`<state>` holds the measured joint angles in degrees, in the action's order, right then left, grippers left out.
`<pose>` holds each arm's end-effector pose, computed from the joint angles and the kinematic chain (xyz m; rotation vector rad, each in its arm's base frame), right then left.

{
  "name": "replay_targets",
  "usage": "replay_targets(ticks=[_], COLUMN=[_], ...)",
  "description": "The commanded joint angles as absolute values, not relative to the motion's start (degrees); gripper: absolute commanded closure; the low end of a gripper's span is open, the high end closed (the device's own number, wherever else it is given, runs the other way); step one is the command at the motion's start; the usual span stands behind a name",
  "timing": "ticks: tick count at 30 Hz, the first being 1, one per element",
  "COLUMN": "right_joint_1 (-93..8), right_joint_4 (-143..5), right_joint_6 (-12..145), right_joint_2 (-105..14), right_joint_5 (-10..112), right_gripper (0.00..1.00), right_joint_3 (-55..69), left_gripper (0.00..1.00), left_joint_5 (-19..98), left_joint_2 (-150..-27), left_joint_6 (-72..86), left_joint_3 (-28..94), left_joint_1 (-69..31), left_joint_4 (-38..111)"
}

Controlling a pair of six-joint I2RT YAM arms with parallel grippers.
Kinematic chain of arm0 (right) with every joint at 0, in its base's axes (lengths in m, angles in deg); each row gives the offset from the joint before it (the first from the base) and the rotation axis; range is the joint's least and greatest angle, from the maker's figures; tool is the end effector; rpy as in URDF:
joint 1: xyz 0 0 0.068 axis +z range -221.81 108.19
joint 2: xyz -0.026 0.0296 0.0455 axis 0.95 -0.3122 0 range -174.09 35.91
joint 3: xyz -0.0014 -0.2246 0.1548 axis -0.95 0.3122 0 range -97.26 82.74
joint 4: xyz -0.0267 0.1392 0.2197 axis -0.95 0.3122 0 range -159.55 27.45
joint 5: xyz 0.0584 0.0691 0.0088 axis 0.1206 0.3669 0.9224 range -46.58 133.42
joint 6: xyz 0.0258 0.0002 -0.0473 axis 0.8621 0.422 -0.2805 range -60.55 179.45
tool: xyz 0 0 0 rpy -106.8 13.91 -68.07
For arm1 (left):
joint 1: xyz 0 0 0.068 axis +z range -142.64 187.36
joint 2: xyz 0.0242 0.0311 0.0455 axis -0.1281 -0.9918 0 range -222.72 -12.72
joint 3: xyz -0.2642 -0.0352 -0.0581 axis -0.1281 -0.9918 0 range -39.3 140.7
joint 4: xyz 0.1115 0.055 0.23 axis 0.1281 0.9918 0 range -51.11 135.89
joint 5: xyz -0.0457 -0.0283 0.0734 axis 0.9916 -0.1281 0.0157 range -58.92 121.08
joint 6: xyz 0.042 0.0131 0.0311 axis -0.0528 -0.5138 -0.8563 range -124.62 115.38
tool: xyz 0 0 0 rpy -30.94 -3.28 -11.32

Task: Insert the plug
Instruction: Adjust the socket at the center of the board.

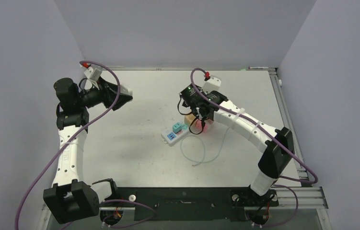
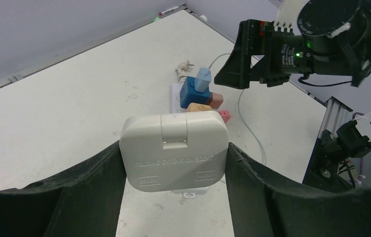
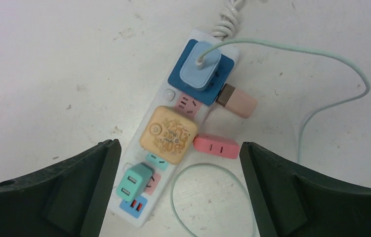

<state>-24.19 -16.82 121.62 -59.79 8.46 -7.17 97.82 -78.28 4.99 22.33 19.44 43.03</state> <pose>0.2509 0.2448 0.3231 0.5021 2.2934 0.1160 0.2480 0.0197 0.3845 0.5558 1.6224 -0.9524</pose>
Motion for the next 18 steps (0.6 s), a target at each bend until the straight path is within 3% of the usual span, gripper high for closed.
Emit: replay_targets(ticks=[1,18], right_joint_1=[-26.74,-31.88], right_joint_4=[-15.18,-18.79], right_joint_6=[122.03,119.98], right_joint_2=[-65.42,-75.73], right_joint_5=[6.83,6.56], right_gripper=[0.03,0.03], right_joint_3=[-9.98,-14.95], left_gripper=[0.78,0.78], left_joint_5=[99.19,99.29], left_joint_2=[-77.42,-77.76], left_joint_6=[6.28,6.19], left_joint_3=[22.35,21.6], left_joint_1=[19.24,19.33], left_joint_4=[39.76,39.76])
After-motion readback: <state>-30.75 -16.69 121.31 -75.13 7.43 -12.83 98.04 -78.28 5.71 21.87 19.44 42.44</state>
